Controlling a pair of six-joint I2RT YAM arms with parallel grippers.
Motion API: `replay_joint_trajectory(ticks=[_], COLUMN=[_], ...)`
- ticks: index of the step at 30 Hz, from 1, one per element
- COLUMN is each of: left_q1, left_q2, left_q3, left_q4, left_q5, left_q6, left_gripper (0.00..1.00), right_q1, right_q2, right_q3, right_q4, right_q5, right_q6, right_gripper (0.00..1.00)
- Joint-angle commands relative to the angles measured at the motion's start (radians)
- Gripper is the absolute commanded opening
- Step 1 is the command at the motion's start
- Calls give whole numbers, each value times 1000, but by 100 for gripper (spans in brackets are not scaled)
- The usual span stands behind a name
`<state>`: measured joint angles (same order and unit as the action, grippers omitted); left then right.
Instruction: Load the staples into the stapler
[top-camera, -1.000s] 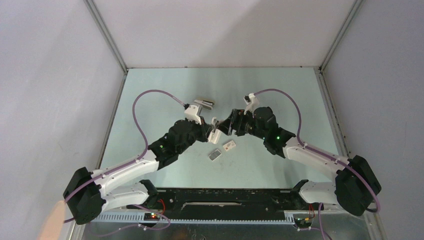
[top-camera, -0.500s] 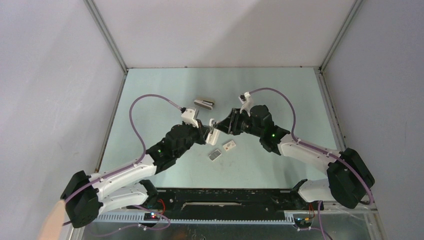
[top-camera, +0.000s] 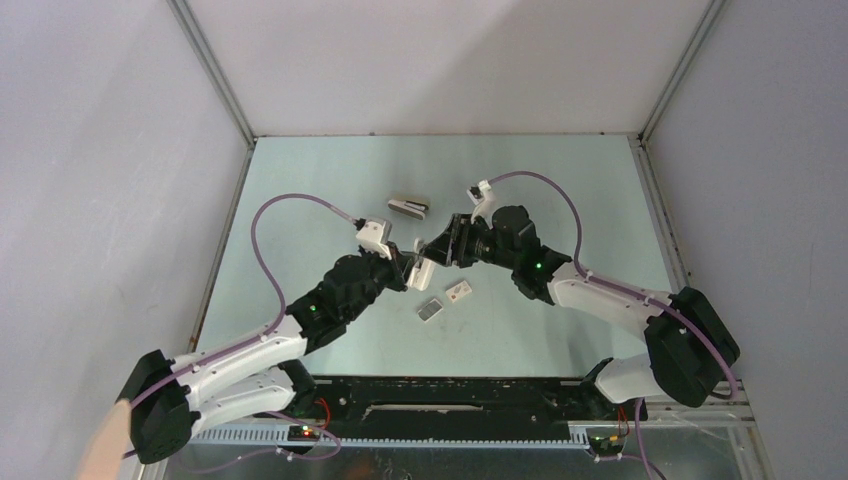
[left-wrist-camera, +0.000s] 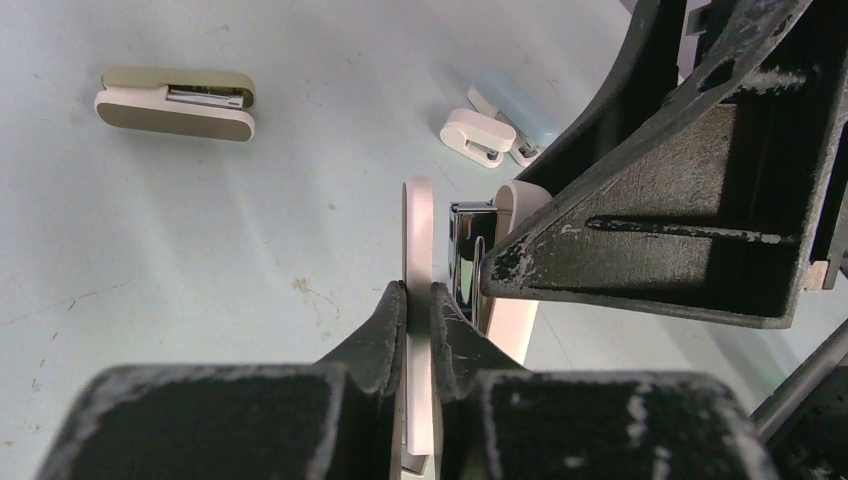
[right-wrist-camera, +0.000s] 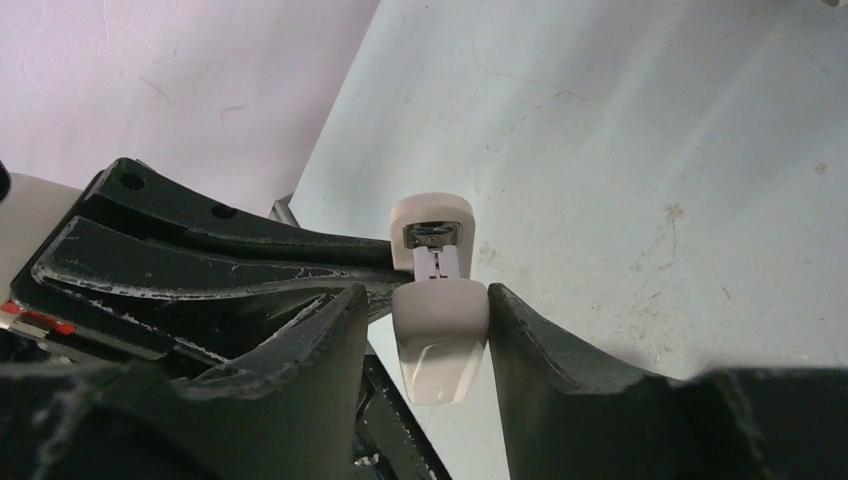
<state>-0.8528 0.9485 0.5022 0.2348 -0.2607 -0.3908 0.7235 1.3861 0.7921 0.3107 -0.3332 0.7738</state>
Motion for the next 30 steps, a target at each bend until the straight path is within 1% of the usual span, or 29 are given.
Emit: replay_joint_trajectory(ticks=[1,3,6,9,13,15,16,18,20,23,26,30], left_q1=[-4,-5,-3,-4,-4,-2,-2,0,5,26,73,146], left_q2=[1,5,3,-8,-25,-36,-43,-67,-91,-122,-141,-146], left_q3=[16,16,15,4,-11,-18,-23,-39,-61,-96,-142,-212], left_q4=[67,67,64,60,48,36,27,21,13,-12,-14,18], left_q5=[-5,-8,-24,-62,-144,-191,-214,-264,-308,-350,-317,-206], left_q6=[39,42,37,14,-34,-66,-86,-130,-186,-307,-446,-638], left_gripper=[0,0,0,0,0,0,0,0,0,0,0,0], right_q1=[10,11,12,12,12,12,13,11,12,16,41,102], right_q2=[24,32,41,37,14,-5,-15,-37,-66,-105,-149,-215], right_q3=[57,62,67,67,67,67,67,66,67,67,64,33], right_q4=[9,11,10,1,-32,-52,-61,-79,-96,-117,-142,-126], right_q5=[8,7,3,-1,7,21,26,36,51,72,132,249], right_q6=[-9,-6,-6,-10,-32,-48,-56,-76,-101,-159,-233,-372], right_gripper=[51,51,45,32,12,5,3,0,0,0,0,0])
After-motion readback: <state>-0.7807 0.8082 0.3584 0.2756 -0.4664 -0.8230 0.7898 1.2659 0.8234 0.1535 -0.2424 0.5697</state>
